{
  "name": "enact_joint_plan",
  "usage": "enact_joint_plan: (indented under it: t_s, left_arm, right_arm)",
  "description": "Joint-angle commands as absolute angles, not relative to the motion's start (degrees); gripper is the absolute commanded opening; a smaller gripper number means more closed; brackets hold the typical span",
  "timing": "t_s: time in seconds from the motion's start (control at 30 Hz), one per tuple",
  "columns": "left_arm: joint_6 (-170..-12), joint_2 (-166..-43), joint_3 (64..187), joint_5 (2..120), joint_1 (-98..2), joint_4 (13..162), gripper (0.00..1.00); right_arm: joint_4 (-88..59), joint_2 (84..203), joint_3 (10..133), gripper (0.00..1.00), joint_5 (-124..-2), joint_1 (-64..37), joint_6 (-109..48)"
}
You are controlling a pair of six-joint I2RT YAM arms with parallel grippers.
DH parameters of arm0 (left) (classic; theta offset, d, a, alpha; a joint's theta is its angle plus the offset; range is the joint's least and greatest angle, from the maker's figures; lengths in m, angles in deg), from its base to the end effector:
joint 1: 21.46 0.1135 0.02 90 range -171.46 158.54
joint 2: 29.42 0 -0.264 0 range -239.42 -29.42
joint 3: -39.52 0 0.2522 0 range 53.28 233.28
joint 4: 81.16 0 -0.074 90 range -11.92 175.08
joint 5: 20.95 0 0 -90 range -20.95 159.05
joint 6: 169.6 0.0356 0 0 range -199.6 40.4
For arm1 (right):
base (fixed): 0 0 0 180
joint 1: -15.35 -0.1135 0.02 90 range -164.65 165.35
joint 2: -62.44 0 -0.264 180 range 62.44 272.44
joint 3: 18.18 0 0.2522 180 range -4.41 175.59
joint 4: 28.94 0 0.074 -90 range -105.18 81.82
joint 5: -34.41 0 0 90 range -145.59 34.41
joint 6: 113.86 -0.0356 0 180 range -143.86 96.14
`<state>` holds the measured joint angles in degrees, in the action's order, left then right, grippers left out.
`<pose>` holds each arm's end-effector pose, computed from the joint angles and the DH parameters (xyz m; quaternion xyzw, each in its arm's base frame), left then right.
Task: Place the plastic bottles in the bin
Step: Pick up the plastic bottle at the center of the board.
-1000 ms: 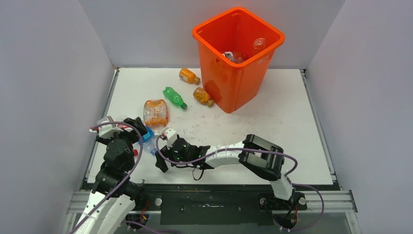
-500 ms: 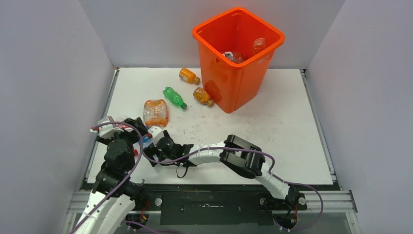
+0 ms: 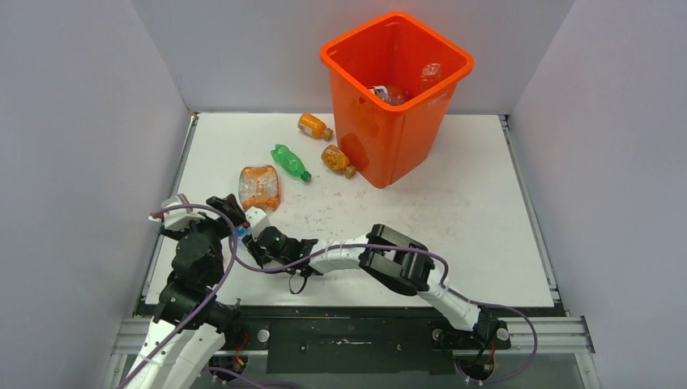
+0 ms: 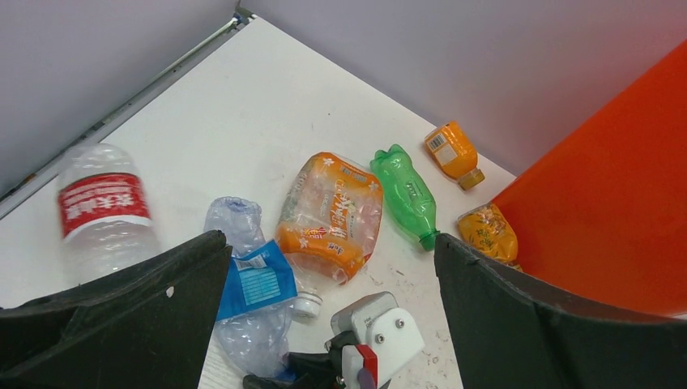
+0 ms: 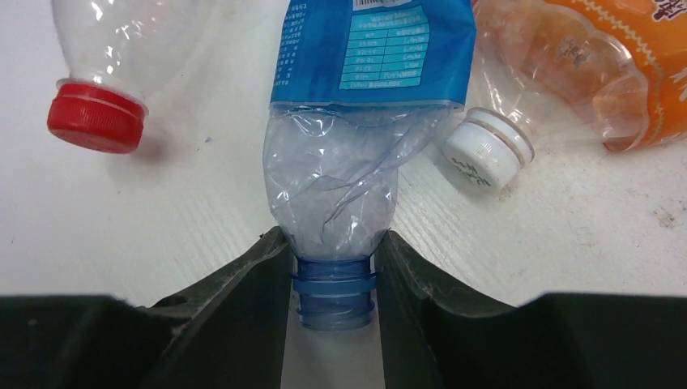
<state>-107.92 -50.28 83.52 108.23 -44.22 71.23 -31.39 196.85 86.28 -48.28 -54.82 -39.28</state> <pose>0.1069 -0.0205 0.2987 -0.2609 0.6798 -0.0537 0.6833 0.1807 0.4878 0.1257 -0.3629 0.7728 0.3117 0.4169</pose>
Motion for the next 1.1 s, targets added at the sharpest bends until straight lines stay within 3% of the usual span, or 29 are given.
enact_joint_plan:
  t_s: [0.0,0.07,0.4,0.67,0.87,1.07]
  left_arm:
    - [-107.86,-49.32,83.73,107.98,-43.96,73.74,0.96]
    - [-107.17,-48.76,84.13,108.91,-43.96,73.33,0.96]
    - [-103.59,-44.71,83.07,104.02,-44.05,77.53,0.97]
    - [-97.15,-48.16,82.85,81.45,-44.43,84.13,0.96]
    - [-94.14,-55.33,86.63,66.38,-45.57,88.41,0.96]
    - [-80.37,-62.42,93.53,60.55,-49.93,82.35,0.96]
  right_arm:
    - [-31.35,193.56,81.36,0.11,-48.92,-56.3,-38.54]
    - [-31.3,189.1,77.82,0.05,-46.75,-57.26,-38.37]
    - [-24.44,161.9,58.68,0.05,-38.53,-59.24,-40.21]
    - [-0.5,134.01,53.18,0.05,-29.84,-57.68,-42.69]
    - [18.15,126.63,56.72,0.05,-31.61,-56.23,-49.78]
    - [22.48,124.87,56.91,0.05,-39.35,-55.07,-53.35]
